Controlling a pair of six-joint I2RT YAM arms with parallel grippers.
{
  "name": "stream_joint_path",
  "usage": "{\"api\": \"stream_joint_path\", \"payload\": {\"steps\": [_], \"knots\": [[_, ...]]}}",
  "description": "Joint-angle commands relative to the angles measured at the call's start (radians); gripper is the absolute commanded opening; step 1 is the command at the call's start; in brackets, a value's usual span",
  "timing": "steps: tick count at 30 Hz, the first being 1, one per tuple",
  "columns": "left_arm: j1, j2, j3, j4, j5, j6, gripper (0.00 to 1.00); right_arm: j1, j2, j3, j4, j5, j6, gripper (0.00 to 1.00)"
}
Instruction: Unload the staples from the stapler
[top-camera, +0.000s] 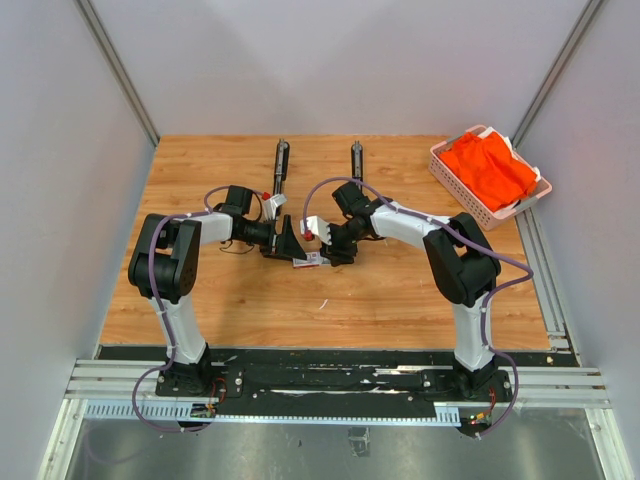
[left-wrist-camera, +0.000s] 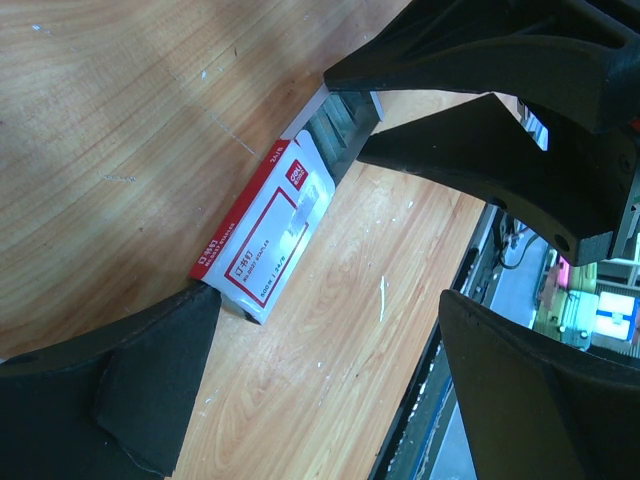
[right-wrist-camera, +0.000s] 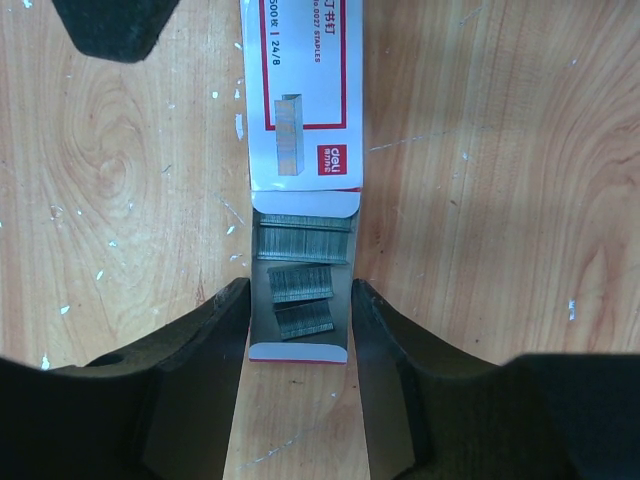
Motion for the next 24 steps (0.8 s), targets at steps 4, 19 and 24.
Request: {"api": "stream_joint_path", "payload": {"steps": [4, 19, 24], "knots": [[0.008, 0.029, -0.011, -0.02, -0.067, 0.029, 0.98, 0.027, 0.027, 0.011, -0.061, 0.02, -0.104, 0.45], [0.009, 0.035, -0.002, -0.031, -0.067, 0.036, 0.98, 0.014, 0.027, 0.027, -0.131, -0.028, -0.193, 0.44], [0.009, 0.033, -0.004, -0.023, -0.067, 0.024, 0.98, 0.014, 0.031, 0.036, -0.108, -0.04, -0.159, 0.44]]}}
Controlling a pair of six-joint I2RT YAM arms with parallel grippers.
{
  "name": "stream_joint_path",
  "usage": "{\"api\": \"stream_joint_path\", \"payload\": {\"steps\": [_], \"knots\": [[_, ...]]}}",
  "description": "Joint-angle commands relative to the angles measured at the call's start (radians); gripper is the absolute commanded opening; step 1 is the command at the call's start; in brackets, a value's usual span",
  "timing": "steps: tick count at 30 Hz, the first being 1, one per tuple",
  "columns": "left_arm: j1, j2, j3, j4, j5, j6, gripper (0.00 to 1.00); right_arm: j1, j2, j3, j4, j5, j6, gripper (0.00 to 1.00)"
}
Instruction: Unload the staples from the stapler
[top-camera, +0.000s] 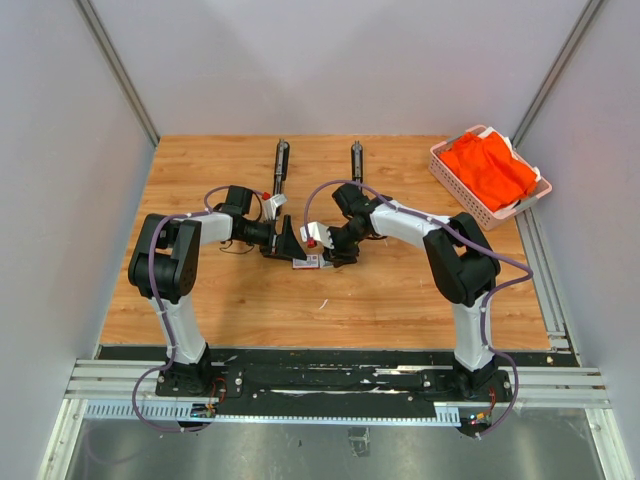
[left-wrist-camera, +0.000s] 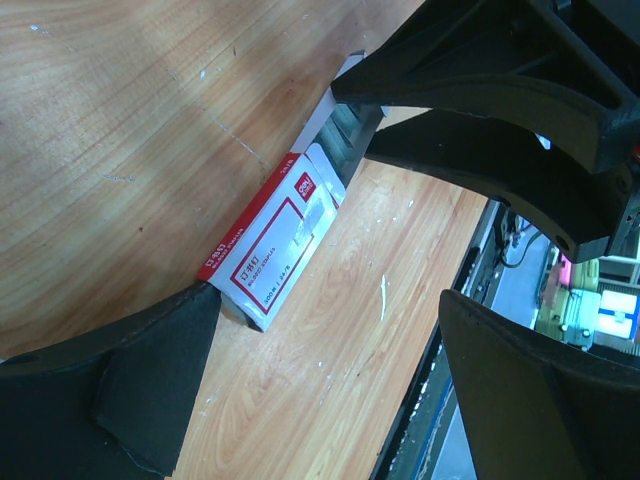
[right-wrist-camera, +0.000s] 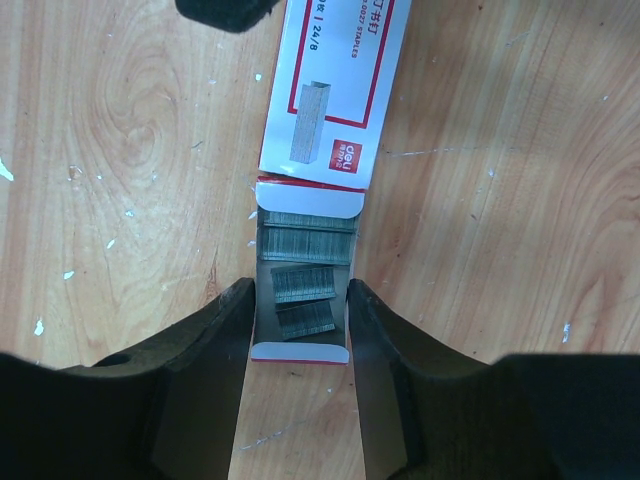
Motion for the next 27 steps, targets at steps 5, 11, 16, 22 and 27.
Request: {"api": "stream_joint_path", "payload": {"steps": [5, 11, 16, 22, 27], "knots": [[0.009, 0.024, -0.013, -0.012, -0.065, 0.008, 0.98, 0.014, 0.042, 0.033, 0.024, 0.009, 0.098, 0.44], [0.009, 0.018, -0.018, -0.007, -0.063, 0.006, 0.98, 0.015, 0.023, 0.003, 0.068, 0.013, 0.128, 0.44], [0.009, 0.021, -0.018, -0.001, -0.064, 0.0, 0.98, 0.025, 0.007, -0.003, 0.064, -0.024, 0.099, 0.44], [0.009, 0.016, -0.017, -0.012, -0.07, 0.011, 0.98, 0.024, 0.003, -0.023, 0.045, -0.007, 0.035, 0.44], [0.009, 0.021, -0.015, -0.01, -0.077, 0.011, 0.98, 0.02, -0.013, -0.044, 0.023, 0.008, -0.017, 0.44]]}}
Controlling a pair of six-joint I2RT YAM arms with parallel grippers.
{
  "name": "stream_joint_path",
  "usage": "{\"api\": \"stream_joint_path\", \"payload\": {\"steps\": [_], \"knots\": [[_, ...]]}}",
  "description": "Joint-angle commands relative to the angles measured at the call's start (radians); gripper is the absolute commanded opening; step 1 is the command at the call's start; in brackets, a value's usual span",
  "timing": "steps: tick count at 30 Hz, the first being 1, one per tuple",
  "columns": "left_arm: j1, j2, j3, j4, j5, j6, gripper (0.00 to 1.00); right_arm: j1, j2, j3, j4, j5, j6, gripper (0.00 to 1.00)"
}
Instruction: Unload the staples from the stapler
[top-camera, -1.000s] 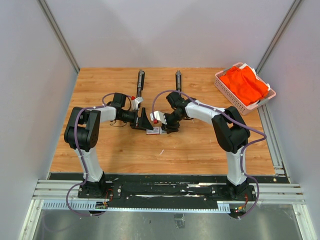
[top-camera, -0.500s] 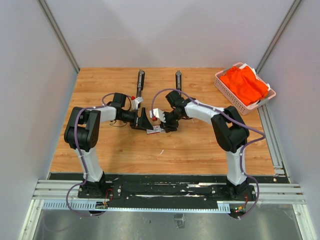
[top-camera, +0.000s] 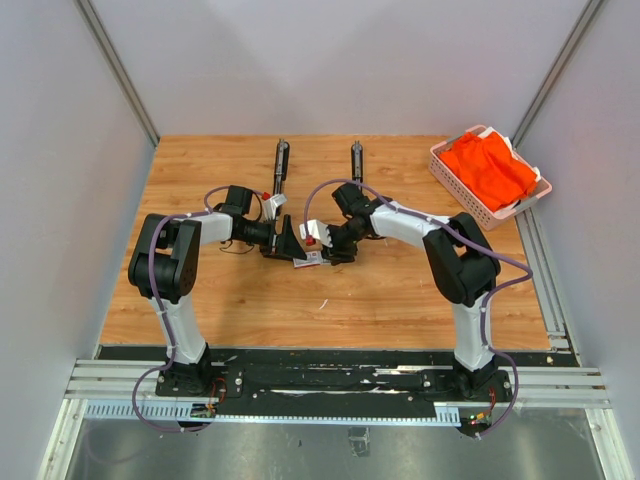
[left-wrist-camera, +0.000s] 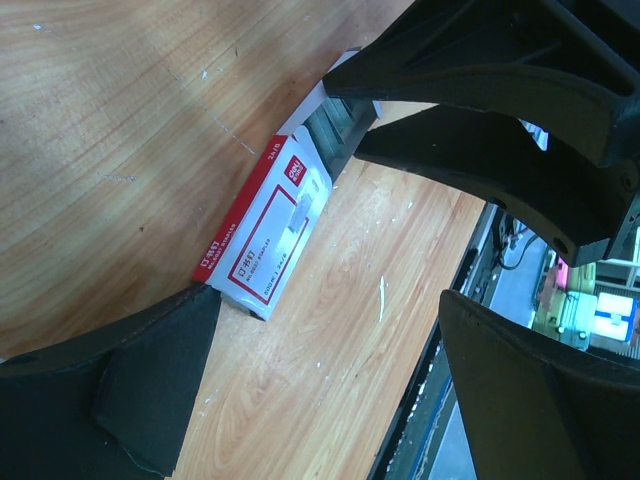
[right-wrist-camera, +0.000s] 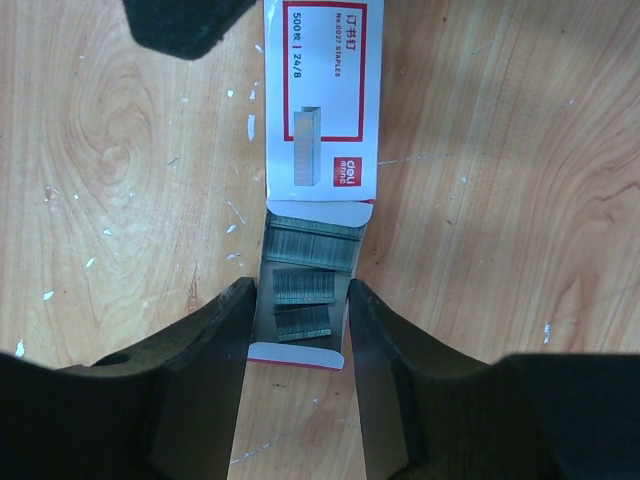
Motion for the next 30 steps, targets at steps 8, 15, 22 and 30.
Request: {"api": "stream_joint_path", "payload": {"steps": [8, 15, 22, 30], "knots": [[0.009, 0.02, -0.014, -0.017, -0.08, 0.024, 0.98, 0.005, -0.015, -0.031, -0.083, 0.022, -0.116, 0.44], [0.009, 0.021, -0.015, -0.019, -0.08, 0.025, 0.98, -0.009, -0.011, -0.023, -0.101, 0.032, -0.135, 0.44], [0.009, 0.023, -0.014, -0.018, -0.077, 0.025, 0.98, -0.029, -0.009, -0.009, -0.143, 0.02, -0.165, 0.44], [0.009, 0.027, -0.014, -0.018, -0.071, 0.024, 0.98, -0.033, 0.001, 0.001, -0.153, 0.014, -0.158, 0.44]]}}
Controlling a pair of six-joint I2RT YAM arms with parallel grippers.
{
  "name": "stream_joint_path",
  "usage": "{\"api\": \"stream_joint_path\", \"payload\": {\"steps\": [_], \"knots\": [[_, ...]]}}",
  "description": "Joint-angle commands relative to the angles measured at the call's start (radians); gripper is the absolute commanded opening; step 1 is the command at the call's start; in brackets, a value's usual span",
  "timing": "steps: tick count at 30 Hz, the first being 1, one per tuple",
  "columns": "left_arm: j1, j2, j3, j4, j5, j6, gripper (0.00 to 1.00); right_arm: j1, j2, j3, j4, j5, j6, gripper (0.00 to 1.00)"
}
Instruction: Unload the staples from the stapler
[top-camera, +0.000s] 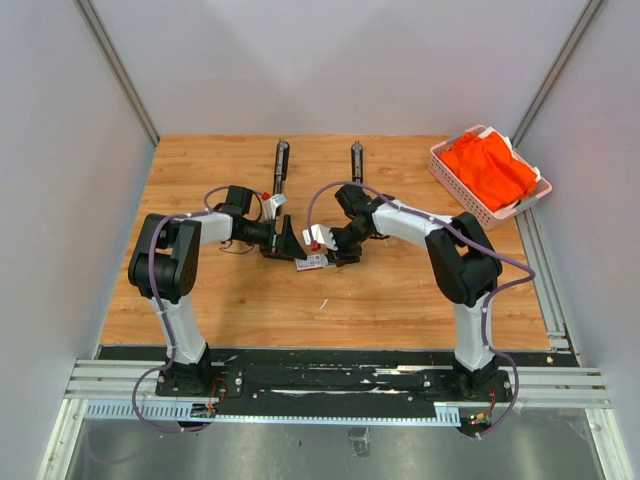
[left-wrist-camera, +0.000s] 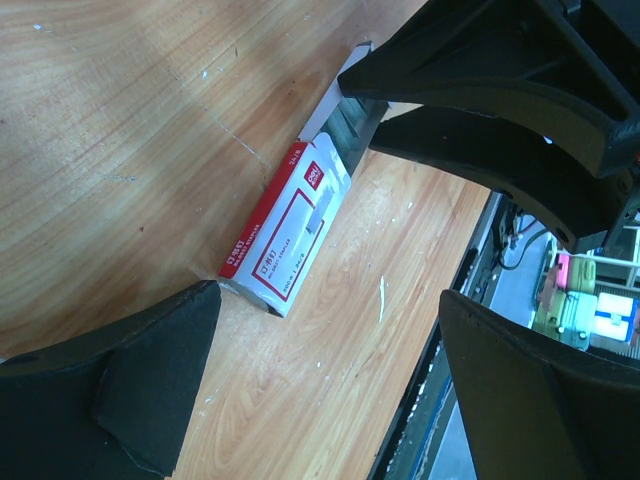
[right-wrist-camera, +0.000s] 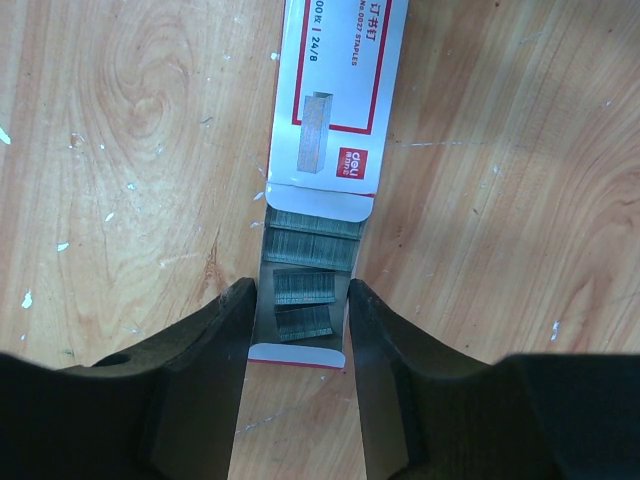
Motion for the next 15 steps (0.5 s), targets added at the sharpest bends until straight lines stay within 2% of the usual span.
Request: {"api": "stream_joint_path", "payload": {"steps": [1, 15], "knots": [[0.009, 0.027, -0.014, -0.018, -0.069, 0.023, 0.98, -0.015, 0.014, 0.003, -0.076, 0.017, -0.014, 0.44], [-0.006, 0.004, -0.029, -0.046, -0.004, 0.028, 0.98, -0.016, 0.023, 0.01, -0.021, 0.053, 0.067, 0.44]]}}
